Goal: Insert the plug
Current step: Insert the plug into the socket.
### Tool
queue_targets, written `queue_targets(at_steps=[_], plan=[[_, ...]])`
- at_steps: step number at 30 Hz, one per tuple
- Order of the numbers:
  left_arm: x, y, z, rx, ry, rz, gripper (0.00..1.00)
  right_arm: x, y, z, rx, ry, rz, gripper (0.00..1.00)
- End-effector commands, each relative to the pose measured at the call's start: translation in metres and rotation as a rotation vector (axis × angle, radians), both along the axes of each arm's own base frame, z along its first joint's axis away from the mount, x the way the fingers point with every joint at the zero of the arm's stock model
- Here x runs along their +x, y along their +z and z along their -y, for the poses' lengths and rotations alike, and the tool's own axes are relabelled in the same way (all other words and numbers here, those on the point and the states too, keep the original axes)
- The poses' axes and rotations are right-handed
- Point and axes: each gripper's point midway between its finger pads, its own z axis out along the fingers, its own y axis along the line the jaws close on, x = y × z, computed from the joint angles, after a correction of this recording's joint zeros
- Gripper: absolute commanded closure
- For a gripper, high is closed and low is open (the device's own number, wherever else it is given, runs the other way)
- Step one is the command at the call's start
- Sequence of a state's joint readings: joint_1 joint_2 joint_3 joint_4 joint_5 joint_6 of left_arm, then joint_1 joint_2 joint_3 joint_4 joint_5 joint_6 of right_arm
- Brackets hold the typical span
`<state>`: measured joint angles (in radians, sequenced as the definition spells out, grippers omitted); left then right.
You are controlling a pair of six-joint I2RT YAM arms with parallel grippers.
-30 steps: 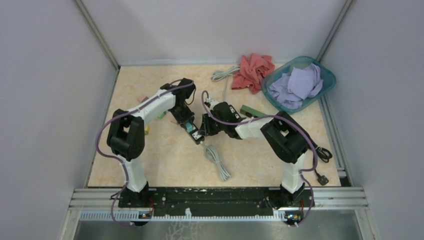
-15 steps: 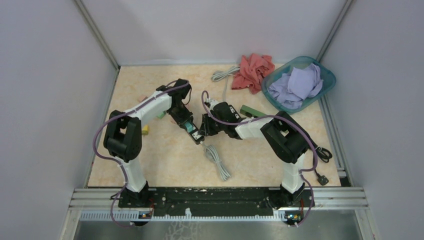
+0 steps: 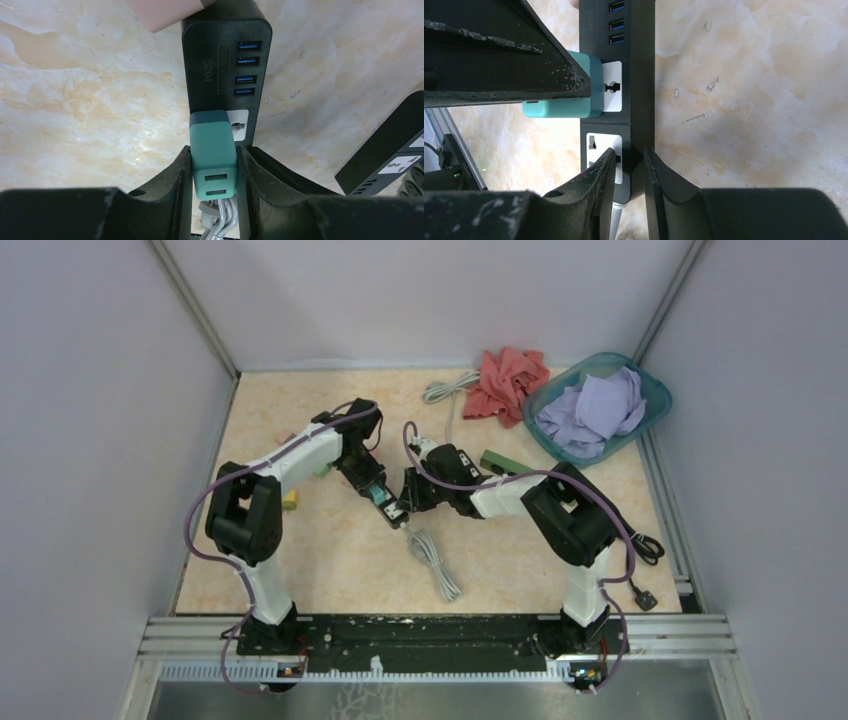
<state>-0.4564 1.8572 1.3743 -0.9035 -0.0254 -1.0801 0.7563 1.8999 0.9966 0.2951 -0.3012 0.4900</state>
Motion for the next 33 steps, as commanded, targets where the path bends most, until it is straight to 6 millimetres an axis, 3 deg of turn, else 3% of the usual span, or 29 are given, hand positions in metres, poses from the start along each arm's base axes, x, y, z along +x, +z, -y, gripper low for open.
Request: queue_targets(at_steps=[1,12,14,17,20,21,24,33], plan=[[-0.039,-0.043,-0.006,0.068,0.003,-0.180,0.85,-0.006,0.001,-0.005,-0.013,0.024,0.033,0.73],[-0.019,-0.005,0.006,-0.005,-0.014,-0.055,0.78,-0.006,0.002,-0.004,-0.013,0.024,0.037,0.70],[-0.018,-0.002,0.007,-0.011,-0.013,-0.044,0.66,-0.005,0.001,-0.004,-0.014,0.024,0.037,0.70],[-0.019,0.002,0.006,-0.010,-0.013,-0.037,0.56,-0.005,0.002,-0.004,-0.012,0.025,0.039,0.70],[-0.019,0.005,0.005,-0.011,-0.011,-0.028,0.54,-0.005,0.002,-0.004,-0.013,0.023,0.039,0.70],[-0.019,0.006,0.005,-0.011,-0.011,-0.025,0.45,-0.005,0.001,-0.004,-0.014,0.023,0.038,0.70],[-0.018,0.012,0.005,-0.019,-0.009,-0.012,0.35,-0.005,0.002,-0.004,-0.014,0.025,0.041,0.70],[-0.011,0.050,-0.005,-0.005,-0.022,0.103,0.12,-0.005,0.016,-0.003,-0.004,0.044,0.093,0.58]])
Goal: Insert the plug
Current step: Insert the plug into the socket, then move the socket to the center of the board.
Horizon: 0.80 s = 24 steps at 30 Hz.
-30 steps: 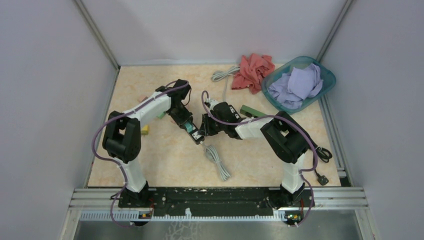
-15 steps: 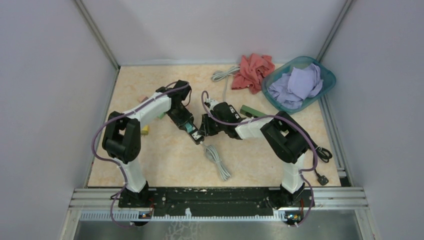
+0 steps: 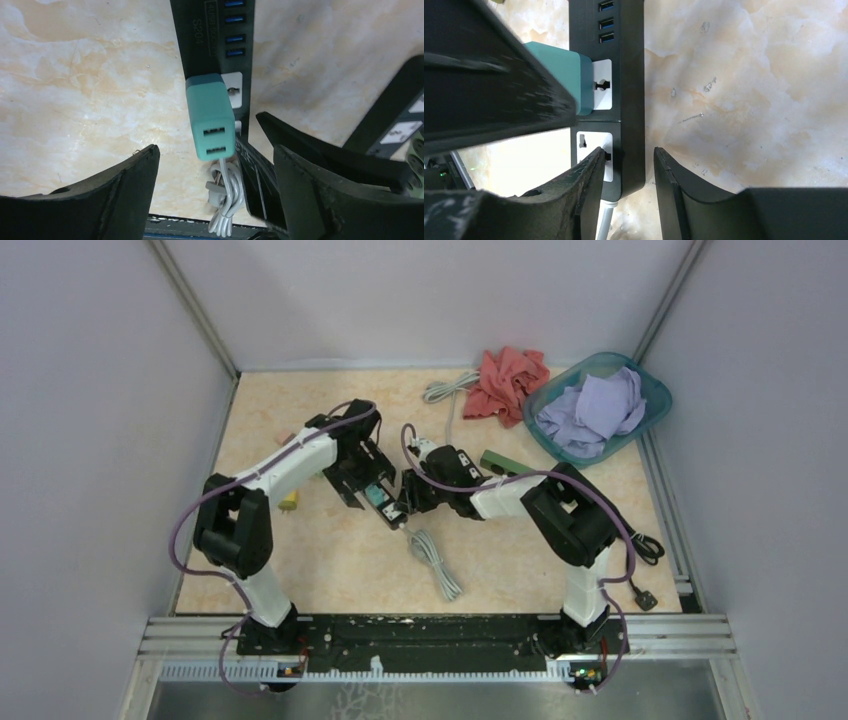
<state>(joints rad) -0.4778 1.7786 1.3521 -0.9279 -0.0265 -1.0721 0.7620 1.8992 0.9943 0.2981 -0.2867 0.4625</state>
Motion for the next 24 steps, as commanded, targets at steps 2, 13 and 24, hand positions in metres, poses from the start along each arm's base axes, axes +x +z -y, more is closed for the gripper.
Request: queue_targets(at_steps=[2,13,24], plan=[[0.001,0.036,-0.013,0.018,-0.002,0.097,0.06,-0.007,0.022,-0.002,0.015,0.046,0.086,0.54],[0.002,0.073,-0.060,0.065,-0.066,0.330,0.01,-0.022,0.044,-0.006,-0.014,0.142,0.274,0.28],[-0.012,0.092,-0.100,0.168,-0.068,0.457,0.00,-0.012,0.018,-0.027,-0.147,0.155,0.325,0.31]])
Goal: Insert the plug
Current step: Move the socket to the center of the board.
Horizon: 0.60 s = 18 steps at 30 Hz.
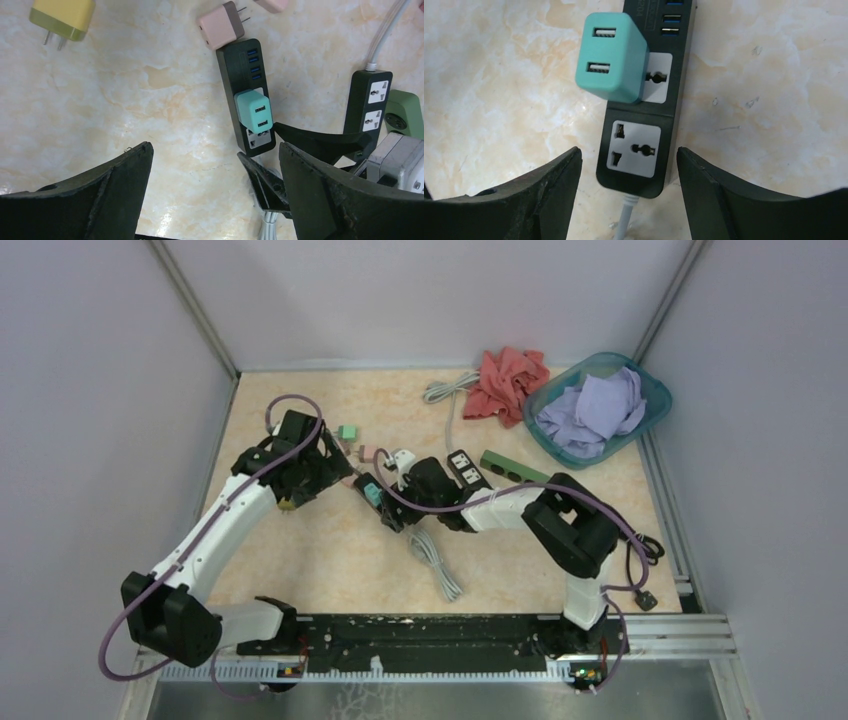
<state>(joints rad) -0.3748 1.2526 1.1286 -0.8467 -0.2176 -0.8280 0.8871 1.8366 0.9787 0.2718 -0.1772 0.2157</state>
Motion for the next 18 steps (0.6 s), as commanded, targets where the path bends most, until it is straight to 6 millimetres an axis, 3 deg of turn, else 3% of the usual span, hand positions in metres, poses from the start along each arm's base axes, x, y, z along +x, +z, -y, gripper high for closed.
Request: queue_targets(at_steps=[1,5,9,18], plan=[[0.001,-0.003,-0.013,0.073,-0.016,0.024,0.00,0.016,0.003,-0.010,-0.031,-0.010,0.082,0.32],[0.002,-0.009,-0.016,0.106,-0.042,0.006,0.00,0.014,-0.012,0.005,-0.109,-0.007,0.094,0.41],[0.004,-0.012,-0.020,0.146,-0.054,-0.008,0.00,0.010,-0.016,0.032,-0.179,-0.014,0.135,0.53],[0.021,-0.008,-0.029,0.175,-0.072,-0.003,0.00,0.001,-0.014,0.081,-0.177,0.004,0.112,0.52]])
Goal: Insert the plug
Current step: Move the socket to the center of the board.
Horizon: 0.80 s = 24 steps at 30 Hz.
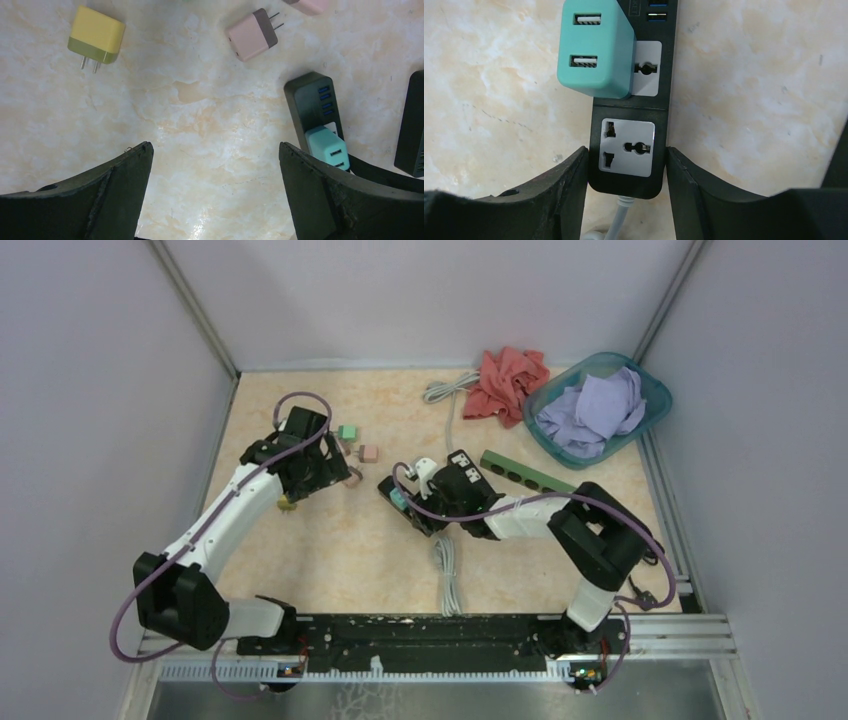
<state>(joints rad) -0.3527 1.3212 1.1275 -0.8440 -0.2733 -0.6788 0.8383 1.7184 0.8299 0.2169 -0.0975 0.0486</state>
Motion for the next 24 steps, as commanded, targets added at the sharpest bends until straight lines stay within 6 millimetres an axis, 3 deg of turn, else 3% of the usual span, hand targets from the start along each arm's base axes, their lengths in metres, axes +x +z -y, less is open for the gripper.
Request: queue_targets(at_steps=[1,8,9,15,24], plan=[[0.017,0.012,-0.012,0.019,-0.004,0.054,0.00,-0.001,0.001,0.020,-0.013,0.019,0.010,0.51],[0.028,-0.006,-0.035,0.066,0.014,0.039,0.00,-0.002,0.001,0.018,0.016,0.022,0.012,0.42],[0.029,-0.009,-0.041,0.076,0.026,0.031,0.00,0.000,0.014,0.018,0.041,0.017,0.039,0.39],[0.033,-0.034,-0.062,-0.001,0.068,-0.035,0.00,-0.001,0.048,0.025,0.136,-0.024,0.123,0.24],[0.042,-0.056,-0.095,0.011,0.100,-0.119,0.00,0.001,0.082,0.044,0.238,-0.129,0.234,0.18]])
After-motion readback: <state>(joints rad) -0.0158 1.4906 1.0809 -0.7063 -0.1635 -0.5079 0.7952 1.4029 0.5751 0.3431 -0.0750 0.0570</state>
